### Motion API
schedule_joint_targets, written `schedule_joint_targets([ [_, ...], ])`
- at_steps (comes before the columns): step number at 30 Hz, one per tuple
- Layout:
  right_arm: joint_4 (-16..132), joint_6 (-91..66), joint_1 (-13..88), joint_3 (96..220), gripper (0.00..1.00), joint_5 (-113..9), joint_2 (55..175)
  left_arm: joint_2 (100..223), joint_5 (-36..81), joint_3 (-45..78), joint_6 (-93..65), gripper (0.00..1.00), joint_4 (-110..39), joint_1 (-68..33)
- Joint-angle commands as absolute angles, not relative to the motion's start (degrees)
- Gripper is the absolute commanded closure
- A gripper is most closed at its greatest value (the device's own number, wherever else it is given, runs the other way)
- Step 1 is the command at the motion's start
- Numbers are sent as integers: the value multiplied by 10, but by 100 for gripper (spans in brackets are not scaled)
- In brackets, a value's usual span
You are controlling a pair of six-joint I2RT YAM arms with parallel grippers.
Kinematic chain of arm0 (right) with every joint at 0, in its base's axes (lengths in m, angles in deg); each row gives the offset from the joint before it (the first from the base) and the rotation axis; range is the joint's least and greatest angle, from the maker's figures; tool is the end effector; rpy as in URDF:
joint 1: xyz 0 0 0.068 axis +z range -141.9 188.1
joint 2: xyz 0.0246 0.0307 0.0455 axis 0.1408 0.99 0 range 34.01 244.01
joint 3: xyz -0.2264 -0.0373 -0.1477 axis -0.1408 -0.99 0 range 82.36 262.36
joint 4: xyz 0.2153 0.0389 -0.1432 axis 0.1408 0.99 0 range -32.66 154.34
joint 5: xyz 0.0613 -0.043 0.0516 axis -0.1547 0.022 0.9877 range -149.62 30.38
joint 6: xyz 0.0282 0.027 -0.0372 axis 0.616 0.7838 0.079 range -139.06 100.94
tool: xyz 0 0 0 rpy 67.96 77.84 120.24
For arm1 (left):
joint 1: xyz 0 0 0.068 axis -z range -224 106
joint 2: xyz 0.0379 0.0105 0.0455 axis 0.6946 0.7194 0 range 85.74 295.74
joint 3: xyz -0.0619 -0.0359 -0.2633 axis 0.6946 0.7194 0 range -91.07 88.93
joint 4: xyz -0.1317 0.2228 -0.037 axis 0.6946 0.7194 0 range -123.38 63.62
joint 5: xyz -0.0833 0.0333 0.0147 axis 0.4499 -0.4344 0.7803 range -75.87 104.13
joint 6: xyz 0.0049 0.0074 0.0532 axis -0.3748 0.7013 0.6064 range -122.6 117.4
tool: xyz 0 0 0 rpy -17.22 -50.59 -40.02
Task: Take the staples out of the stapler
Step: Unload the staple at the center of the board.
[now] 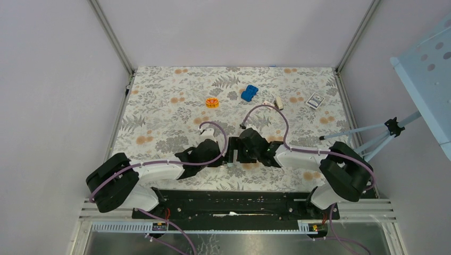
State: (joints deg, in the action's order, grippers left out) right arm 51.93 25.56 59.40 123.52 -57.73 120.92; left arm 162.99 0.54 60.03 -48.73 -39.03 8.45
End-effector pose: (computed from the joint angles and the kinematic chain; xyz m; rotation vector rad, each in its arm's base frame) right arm 0.1887 0.2374 0.1726 -0.1611 2.4402 0.8674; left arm 0.1585 -0.1924 0.1542 0.0070 2.3683 -0.6013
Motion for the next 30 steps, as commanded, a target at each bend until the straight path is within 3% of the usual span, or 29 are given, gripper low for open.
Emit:
schedule_joint_targets([
  [1,564,249,606,1277,11,-619,1238,1624,0,582,-487,100,-412,84],
  [30,839,239,623,1367,22,-875,1245,1615,3,600,-486,100,-419,85],
])
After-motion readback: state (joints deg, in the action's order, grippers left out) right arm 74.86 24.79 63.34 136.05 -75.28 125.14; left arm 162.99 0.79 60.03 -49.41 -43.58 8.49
